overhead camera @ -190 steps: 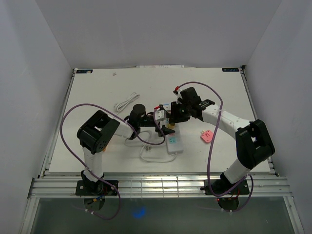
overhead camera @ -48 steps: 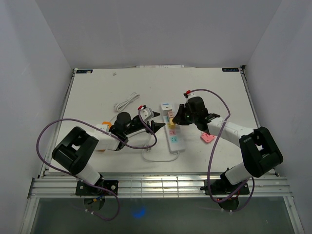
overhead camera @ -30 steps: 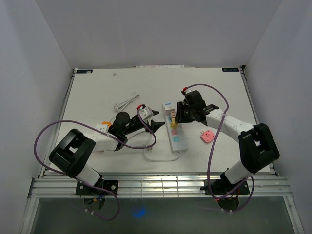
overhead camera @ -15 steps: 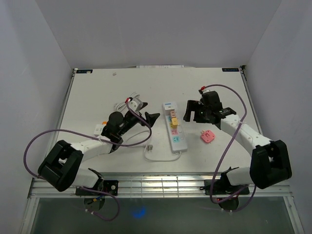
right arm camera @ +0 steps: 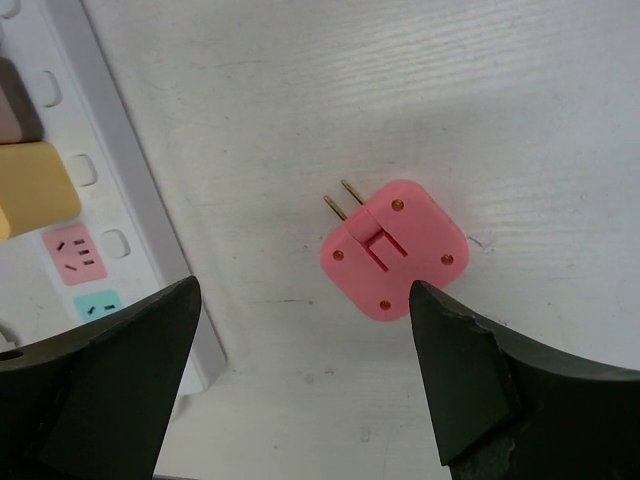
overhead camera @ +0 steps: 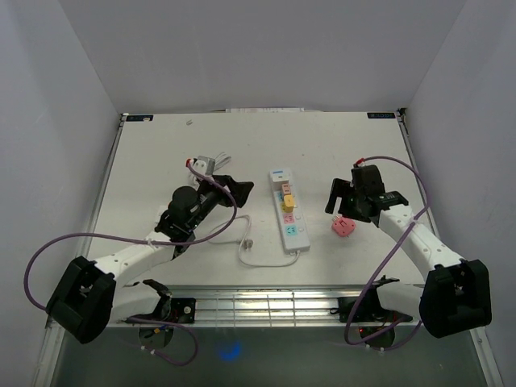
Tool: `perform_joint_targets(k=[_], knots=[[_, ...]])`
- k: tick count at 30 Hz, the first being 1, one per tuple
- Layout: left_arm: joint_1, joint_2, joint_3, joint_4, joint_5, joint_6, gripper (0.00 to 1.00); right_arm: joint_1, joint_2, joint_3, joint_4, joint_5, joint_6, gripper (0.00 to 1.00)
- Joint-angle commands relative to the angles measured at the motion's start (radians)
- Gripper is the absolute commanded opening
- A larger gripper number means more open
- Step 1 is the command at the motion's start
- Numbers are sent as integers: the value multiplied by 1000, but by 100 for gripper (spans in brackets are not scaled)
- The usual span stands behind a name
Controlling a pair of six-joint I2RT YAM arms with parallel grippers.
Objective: Insert the plug
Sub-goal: Insert the plug into the socket, then pick up the plug from the center of the board.
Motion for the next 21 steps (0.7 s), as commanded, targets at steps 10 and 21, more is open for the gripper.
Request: perform_joint_targets(k=[10, 21], knots=[[3, -158, -29, -176, -27, -70, 98, -50, 39, -95, -38, 101, 175, 89], [3, -210, -46, -227, -101, -58, 98, -52, 48, -135, 30, 112, 182, 90]])
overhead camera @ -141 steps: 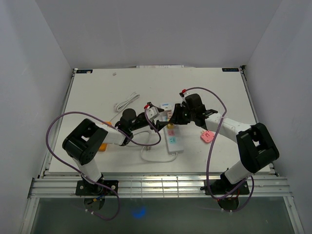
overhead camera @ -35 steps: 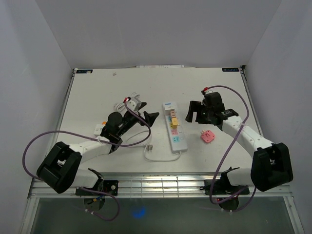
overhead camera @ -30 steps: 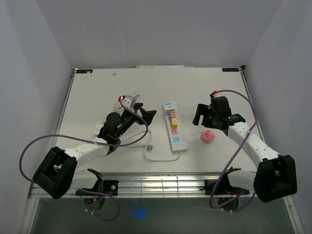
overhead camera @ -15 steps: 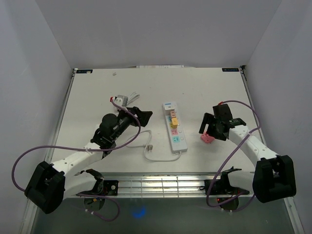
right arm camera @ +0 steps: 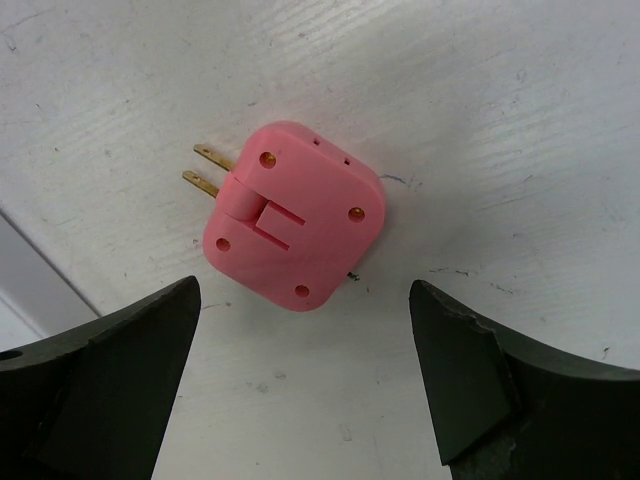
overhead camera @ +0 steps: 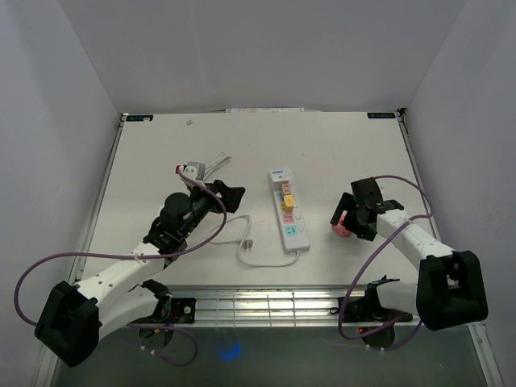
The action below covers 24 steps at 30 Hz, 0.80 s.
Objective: Insert the plug
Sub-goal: Pick up the plug from the center of the board.
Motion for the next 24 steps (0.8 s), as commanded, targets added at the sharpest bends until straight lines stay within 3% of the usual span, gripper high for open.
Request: perform_joint_targets(k=[1, 7, 14, 24], knots=[[3, -17, -10, -27, -35, 0, 98, -6, 18, 1, 42, 15, -3, 91], [3, -5, -4, -30, -37, -1, 98, -5, 19, -40, 117, -68, -83, 93], [3, 7, 7, -30, -32, -7, 98, -3, 25, -51, 134, -64, -118, 90], [3, 16, 16, -30, -27, -1, 98, 21, 104, -2, 100, 51, -74, 99]])
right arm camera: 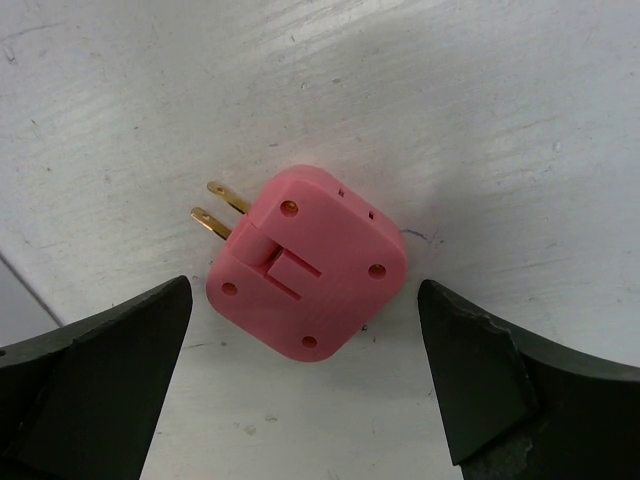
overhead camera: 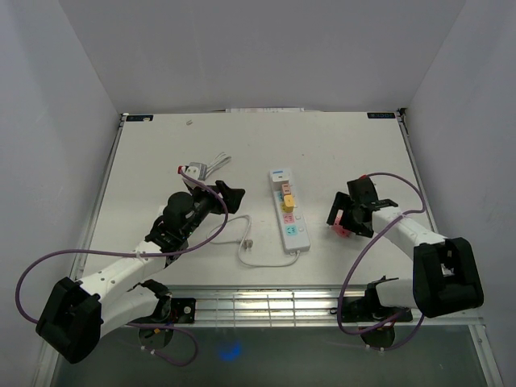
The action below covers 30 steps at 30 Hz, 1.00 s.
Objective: Insert the plug
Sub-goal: Pick up the plug from the center of the board.
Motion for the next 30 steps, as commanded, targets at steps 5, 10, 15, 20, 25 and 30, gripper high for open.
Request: perform_joint_targets(k=[5, 10, 15, 20, 25, 30], knots=[[1, -9, 24, -2, -1, 4, 98, 54, 54, 48, -55, 151, 81, 100], [3, -3, 26, -2, 0, 8, 98, 117, 109, 92, -108, 236, 141, 95], [3, -7, 23, -2, -1, 13, 98, 125, 123, 94, -119, 233, 156, 71], [3, -7, 18, -3, 2, 7, 98, 125, 69, 63, -98, 202, 150, 55], [3, 8, 26, -3, 34, -1, 98, 125, 5, 57, -90, 193, 106, 52], [3, 33, 57, -8, 91, -14, 98, 125, -96, 33, -32, 107, -34, 45]])
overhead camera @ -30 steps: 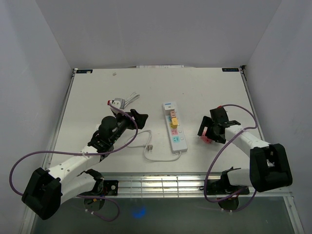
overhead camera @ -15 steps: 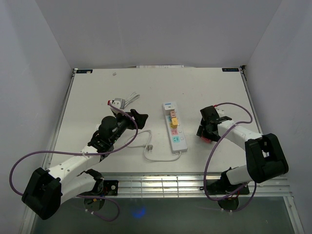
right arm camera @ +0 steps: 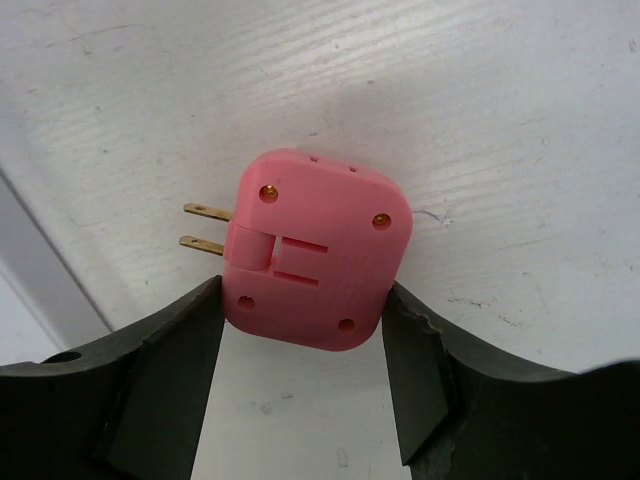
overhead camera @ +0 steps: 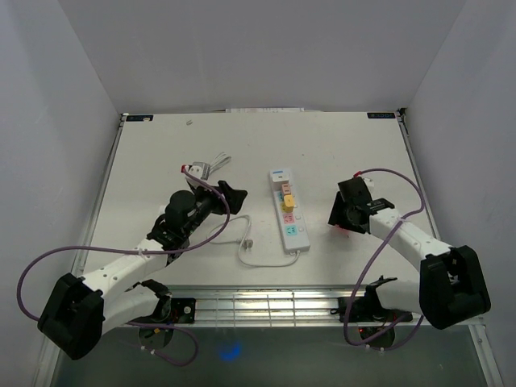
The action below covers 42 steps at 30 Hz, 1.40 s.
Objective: Insert the plug
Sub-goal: Pick up the plug from the center of the board, then adjust the plug.
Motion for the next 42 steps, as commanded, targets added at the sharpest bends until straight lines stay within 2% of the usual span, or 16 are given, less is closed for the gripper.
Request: perform_joint_targets(k=[1, 8, 12, 15, 23, 34, 42], knots=[[3, 16, 56, -8, 68, -15, 98, 3, -69, -25, 68, -67, -107, 45], [3, 92, 133, -7, 243, -78, 98, 13, -207, -100, 195, -215, -215, 41], [-2, 190, 206, 4, 408, -131, 98, 70, -234, -111, 243, -251, -261, 41], [-17, 236, 256, 18, 459, -147, 98, 125, -252, -109, 274, -269, -299, 41], [-48, 382, 332, 30, 534, -211, 98, 239, -329, -114, 337, -255, -393, 40], [-94, 523, 435, -2, 521, -260, 98, 308, -381, -132, 394, -274, -424, 38], [-142, 609, 507, -2, 531, -254, 90, 346, -367, -116, 400, -259, -434, 37]])
